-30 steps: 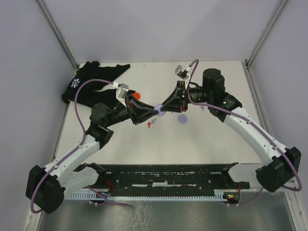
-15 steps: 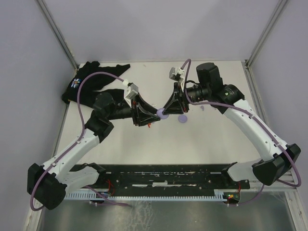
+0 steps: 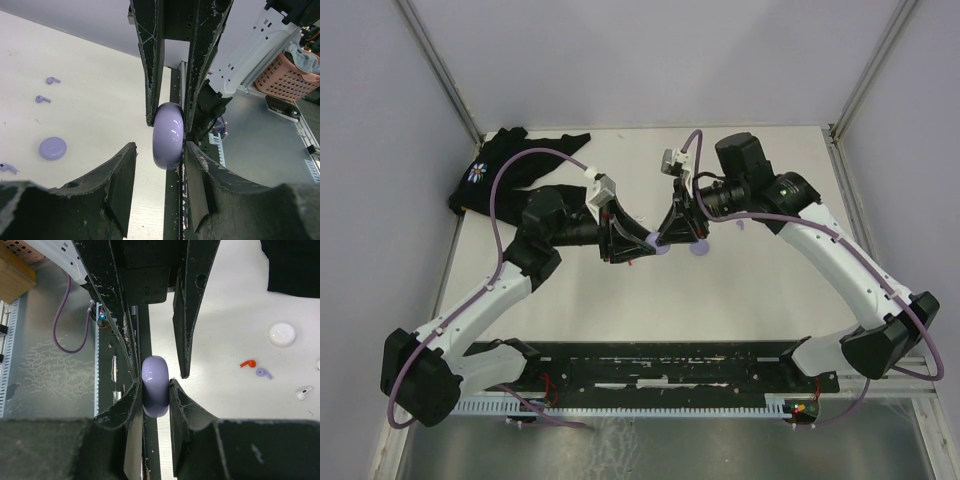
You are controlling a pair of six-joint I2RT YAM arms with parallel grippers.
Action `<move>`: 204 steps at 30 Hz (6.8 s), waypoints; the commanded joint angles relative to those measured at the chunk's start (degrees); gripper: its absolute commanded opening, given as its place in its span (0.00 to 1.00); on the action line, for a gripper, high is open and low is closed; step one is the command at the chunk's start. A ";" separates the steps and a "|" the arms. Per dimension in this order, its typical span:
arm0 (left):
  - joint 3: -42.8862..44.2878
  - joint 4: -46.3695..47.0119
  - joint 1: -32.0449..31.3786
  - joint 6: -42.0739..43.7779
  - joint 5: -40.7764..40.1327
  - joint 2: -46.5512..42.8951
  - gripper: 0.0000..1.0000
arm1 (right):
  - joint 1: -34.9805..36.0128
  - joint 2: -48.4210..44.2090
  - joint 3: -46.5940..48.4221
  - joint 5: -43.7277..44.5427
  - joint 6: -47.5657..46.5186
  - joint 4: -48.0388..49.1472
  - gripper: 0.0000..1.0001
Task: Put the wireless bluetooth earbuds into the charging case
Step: Open the charging case, then pick up the earbud from the center of the board, then place the earbud in the charging case.
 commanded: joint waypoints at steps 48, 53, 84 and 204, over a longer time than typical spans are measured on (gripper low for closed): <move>-9.55 15.63 -0.94 12.98 0.34 -4.21 0.03 | 2.30 0.46 0.04 8.19 -5.66 1.47 0.63; -11.35 15.36 -0.94 15.85 0.64 -6.14 0.03 | 2.25 0.01 0.58 11.24 -5.23 2.26 0.63; -20.19 21.56 -0.84 14.67 -20.36 -8.93 0.03 | -5.29 -1.44 -3.05 45.20 10.16 -5.06 0.68; -22.04 45.92 -0.75 15.50 -28.80 -3.40 0.03 | 9.01 -9.96 -12.16 48.61 32.10 29.80 0.13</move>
